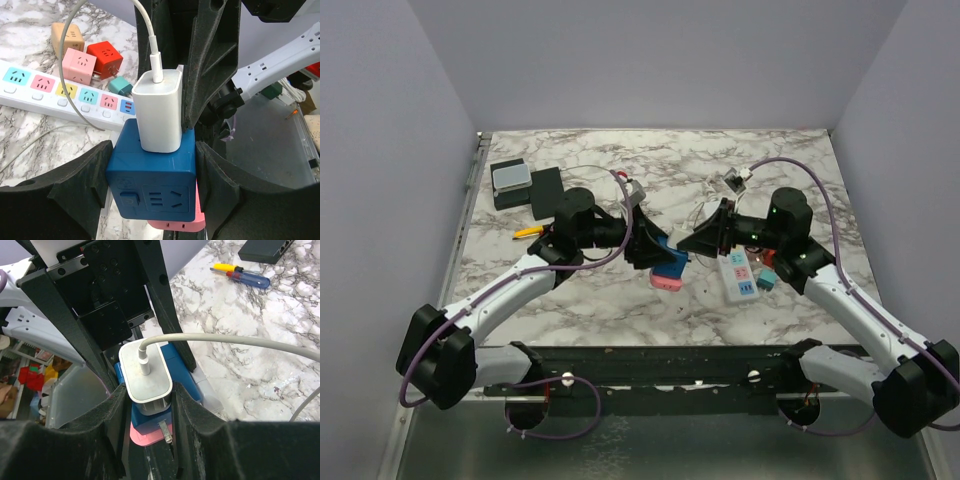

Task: Pull the plug off the socket
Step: Remove the plug from the socket.

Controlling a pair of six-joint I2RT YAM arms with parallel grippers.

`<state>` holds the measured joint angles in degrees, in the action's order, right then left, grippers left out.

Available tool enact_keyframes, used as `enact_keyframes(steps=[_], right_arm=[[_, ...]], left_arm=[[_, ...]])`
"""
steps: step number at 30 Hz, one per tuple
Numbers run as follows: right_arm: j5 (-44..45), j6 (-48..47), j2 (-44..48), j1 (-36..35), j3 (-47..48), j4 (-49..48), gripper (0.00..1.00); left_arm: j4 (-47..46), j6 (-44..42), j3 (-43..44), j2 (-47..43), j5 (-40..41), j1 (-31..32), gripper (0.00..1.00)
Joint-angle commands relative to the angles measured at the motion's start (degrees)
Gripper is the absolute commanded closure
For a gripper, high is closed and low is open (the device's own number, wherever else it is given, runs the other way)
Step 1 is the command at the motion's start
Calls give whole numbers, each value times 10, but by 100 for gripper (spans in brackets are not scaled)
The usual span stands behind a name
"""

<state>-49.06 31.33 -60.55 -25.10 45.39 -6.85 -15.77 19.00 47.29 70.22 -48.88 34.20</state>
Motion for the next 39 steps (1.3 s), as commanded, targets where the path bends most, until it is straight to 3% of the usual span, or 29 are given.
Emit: enact_keyframes(steps=[1, 12, 23, 39], right_arm=[[-8, -2, 42, 15, 14, -79, 99], [9, -31, 45, 15, 36, -31, 99], [61, -6, 48, 15, 29, -15, 99], [-12, 71, -22, 40, 45, -90, 99]], left_arm=[[85, -18, -10, 29, 55, -22, 100], [100, 0, -4, 57, 82, -34, 100], [98, -16, -3, 55, 51, -33, 100], [98, -62, -10, 23, 5, -20, 100]])
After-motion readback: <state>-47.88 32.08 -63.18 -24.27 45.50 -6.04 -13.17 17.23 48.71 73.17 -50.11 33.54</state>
